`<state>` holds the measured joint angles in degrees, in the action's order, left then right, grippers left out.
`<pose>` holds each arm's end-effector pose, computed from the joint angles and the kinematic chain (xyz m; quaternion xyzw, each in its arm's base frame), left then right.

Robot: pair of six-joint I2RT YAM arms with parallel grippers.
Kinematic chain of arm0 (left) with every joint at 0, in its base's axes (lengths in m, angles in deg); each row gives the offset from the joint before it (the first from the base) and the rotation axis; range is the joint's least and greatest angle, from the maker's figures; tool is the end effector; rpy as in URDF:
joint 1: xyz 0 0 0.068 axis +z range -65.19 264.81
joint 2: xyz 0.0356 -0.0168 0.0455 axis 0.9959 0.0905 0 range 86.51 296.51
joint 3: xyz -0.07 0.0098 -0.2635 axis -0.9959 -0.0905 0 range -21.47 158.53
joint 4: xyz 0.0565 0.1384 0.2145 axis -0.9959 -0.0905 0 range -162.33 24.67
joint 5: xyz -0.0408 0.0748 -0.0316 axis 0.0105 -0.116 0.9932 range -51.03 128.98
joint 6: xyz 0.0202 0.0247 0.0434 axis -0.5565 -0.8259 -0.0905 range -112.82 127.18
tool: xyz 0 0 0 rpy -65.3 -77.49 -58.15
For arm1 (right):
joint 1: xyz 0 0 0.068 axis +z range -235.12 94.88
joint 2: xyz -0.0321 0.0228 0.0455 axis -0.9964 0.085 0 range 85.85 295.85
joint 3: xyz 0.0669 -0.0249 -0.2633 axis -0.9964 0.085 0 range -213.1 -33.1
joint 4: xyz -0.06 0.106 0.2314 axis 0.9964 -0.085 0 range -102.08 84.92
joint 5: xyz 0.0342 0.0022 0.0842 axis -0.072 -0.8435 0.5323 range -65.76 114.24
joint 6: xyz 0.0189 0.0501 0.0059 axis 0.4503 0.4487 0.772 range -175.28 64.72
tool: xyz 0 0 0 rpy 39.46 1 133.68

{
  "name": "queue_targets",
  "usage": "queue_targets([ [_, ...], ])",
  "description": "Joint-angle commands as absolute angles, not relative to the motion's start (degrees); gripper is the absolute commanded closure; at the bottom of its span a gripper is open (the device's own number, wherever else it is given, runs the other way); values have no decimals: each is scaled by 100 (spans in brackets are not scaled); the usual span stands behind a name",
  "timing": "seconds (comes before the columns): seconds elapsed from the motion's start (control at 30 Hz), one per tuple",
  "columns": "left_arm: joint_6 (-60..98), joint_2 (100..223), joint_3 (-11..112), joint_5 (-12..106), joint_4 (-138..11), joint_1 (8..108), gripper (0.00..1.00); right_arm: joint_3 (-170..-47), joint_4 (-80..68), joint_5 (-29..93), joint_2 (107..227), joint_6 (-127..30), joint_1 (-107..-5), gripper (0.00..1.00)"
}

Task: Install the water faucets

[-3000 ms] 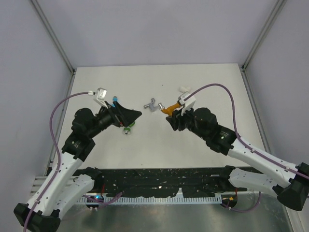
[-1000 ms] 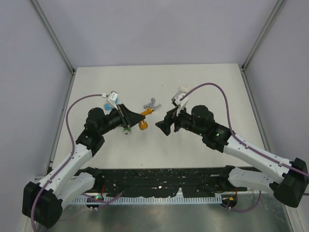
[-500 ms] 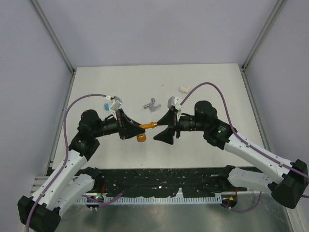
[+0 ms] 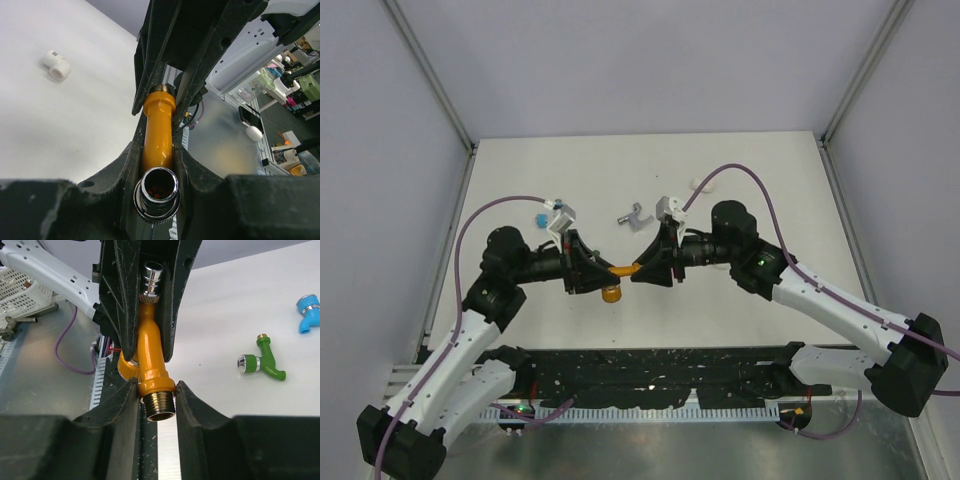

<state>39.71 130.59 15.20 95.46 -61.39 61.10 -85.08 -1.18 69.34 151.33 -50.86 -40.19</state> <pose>0.1478 -0.0973 0.3195 0.2740 0.6645 -0.5885 0.3701 0.1665 0.2018 0.3384 -0.4764 0.5760 0.5151 0.4194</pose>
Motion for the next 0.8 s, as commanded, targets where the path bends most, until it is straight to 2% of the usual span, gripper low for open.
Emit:
queue_targets([
  [0.0,4040,12958,1747,9672,-5857,6116,100,-8733,370,7205,15203,-4948,-3907,86],
  [0.03,4084,12940,1729,9646,-5813,6116,100,-8706,449,7205,15204,-4905,-3898,92],
  [0.1,4224,12940,1685,9619,-5681,6116,95,-8654,581,7196,15195,-4817,-3880,95],
  [0.13,4321,12949,1668,9584,-5585,6116,86,-8619,616,7170,15186,-4781,-3872,95],
  [0.2,4540,12958,1589,9531,-5339,6108,76,-8548,774,7100,15168,-4676,-3854,95],
  [0.27,4760,12975,1501,9453,-5084,6081,60,-8469,950,7038,15142,-4553,-3854,95],
  [0.4,4954,12975,1404,9312,-4855,6055,43,-8416,1091,6994,15142,-4438,-3845,95],
  [0.43,4972,12975,1395,9285,-4837,6055,40,-8416,1091,6994,15151,-4430,-3845,95],
  [0.6,4998,12975,1404,9241,-4837,6037,39,-8363,1170,6862,15089,-4394,-3828,95],
  [0.77,5033,12949,1342,9180,-4933,6037,23,-8276,1232,6529,14975,-4359,-3828,95],
])
